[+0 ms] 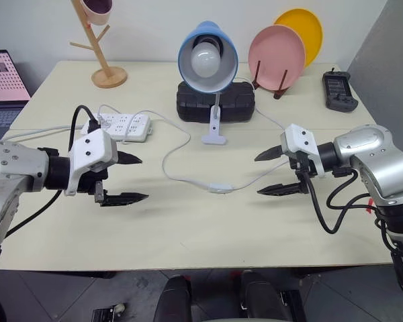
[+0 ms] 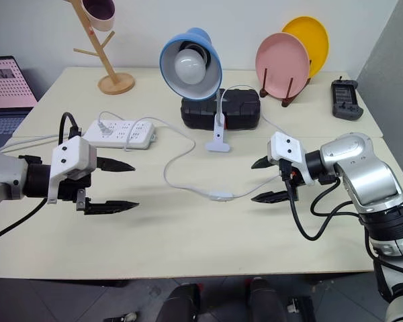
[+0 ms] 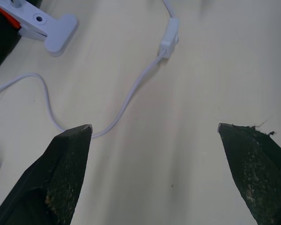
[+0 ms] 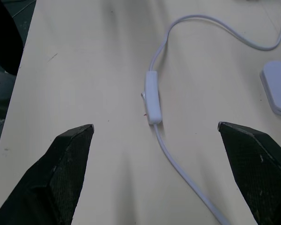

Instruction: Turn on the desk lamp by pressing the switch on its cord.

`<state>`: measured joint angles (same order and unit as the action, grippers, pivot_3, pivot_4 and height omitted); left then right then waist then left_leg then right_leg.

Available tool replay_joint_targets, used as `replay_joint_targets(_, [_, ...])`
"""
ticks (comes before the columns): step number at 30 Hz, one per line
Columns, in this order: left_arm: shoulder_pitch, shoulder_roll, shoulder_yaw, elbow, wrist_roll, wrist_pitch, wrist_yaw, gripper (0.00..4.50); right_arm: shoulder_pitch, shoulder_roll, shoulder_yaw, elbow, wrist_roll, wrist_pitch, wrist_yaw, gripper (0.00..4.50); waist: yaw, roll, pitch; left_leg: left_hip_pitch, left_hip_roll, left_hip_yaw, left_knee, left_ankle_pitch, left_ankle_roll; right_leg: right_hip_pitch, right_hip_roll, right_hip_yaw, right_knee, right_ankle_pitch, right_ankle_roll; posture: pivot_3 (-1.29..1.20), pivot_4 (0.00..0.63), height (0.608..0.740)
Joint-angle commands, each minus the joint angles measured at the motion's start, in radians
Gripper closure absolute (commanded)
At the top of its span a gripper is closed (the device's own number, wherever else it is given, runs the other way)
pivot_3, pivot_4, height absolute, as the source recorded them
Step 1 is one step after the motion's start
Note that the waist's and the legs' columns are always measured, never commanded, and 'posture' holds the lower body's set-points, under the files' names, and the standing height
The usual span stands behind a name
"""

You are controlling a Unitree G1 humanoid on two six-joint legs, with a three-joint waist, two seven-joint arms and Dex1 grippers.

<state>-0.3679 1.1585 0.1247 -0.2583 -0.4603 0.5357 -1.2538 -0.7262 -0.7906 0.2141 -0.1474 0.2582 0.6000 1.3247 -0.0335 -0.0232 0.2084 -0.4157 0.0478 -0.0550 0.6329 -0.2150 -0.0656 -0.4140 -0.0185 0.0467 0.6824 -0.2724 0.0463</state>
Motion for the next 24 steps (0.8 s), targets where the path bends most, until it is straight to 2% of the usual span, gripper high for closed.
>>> replay_joint_targets(1, [-0.031, -0.005, -0.002, 0.007, -0.004, 0.003, 0.002, 0.00, 0.007, -0.007, -0.028, -0.045, 0.022, 0.009, -0.022, 0.04, 0.000, 0.000, 0.000, 0.000, 0.000, 0.000, 0.000, 0.000, 0.000, 0.000, 0.000, 0.000, 0.000, 0.000, 0.000, 0.00, 0.150, 0.740])
replay_joint_targets(6, [-0.060, -0.021, -0.006, 0.017, 0.000, 0.004, 0.017, 0.00, 0.024, -0.018, -0.020, -0.064, 0.027, 0.009, -0.026, 0.04, 0.000, 0.000, 0.000, 0.000, 0.000, 0.000, 0.000, 0.000, 0.000, 0.000, 0.000, 0.000, 0.000, 0.000, 0.000, 0.00, 0.150, 0.740])
replay_joint_targets(17, [-0.076, -0.032, -0.013, 0.007, -0.002, 0.010, 0.023, 0.00, 0.000, 0.065, 0.048, -0.017, -0.007, -0.032, -0.070, 0.04, -0.001, 0.000, 0.000, 0.000, 0.000, 0.000, 0.000, 0.000, 0.000, 0.000, 0.000, 0.000, 0.000, 0.000, 0.000, 0.00, 0.150, 0.740])
replay_joint_targets(24, [-0.064, -0.034, -0.014, -0.024, -0.014, 0.025, 0.023, 0.00, -0.026, 0.169, 0.161, 0.157, -0.117, -0.193, -0.088, 0.04, -0.002, 0.000, 0.000, 0.000, 0.000, 0.000, 0.000, 0.000, 0.000, 0.000, 0.000, 0.000, 0.001, 0.000, 0.000, 0.00, 0.150, 0.740])
